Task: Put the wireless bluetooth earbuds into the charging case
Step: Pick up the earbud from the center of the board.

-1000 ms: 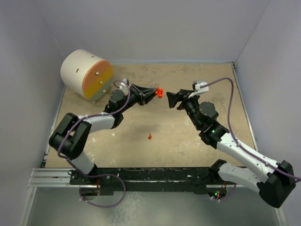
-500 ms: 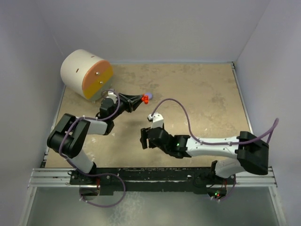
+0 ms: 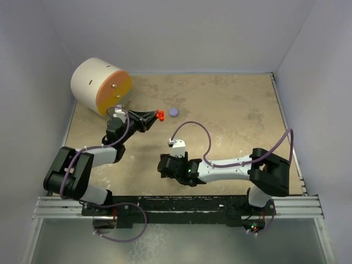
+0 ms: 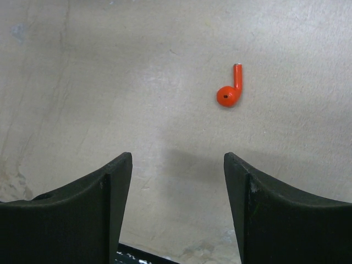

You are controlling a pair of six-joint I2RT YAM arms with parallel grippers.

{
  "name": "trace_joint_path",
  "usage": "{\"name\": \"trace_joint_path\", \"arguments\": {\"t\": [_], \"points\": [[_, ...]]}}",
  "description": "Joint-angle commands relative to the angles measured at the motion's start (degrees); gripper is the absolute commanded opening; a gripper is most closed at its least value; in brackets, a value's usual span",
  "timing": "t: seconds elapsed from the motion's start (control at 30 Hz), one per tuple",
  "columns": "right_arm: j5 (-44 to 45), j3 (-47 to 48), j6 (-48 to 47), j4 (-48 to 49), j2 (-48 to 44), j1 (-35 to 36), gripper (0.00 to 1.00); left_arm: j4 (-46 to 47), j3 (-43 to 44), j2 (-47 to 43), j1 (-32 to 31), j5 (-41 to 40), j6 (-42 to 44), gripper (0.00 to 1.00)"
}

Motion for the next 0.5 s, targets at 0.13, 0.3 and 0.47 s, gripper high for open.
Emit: {"name": "trace_joint_path", "arguments": {"t": [0.13,0.3,0.47], "points": [[2.9,0.2,6.9,-1.4,0.7,-1.6,0.66,0.5,-1.6,-3.3,1.3,1.3,1.5,0.0],[2.0,-0.6,6.3,0.4,2.0,-3.3,0.65,0.6,-2.2,-3.7,1.3,1.7,1.5,0.0],[1.6,-0.7,5.0,2.4,4.1,-4.9,0.65,0.9,-2.5,-4.0,1.5,1.8,1.5,0.0]]}}
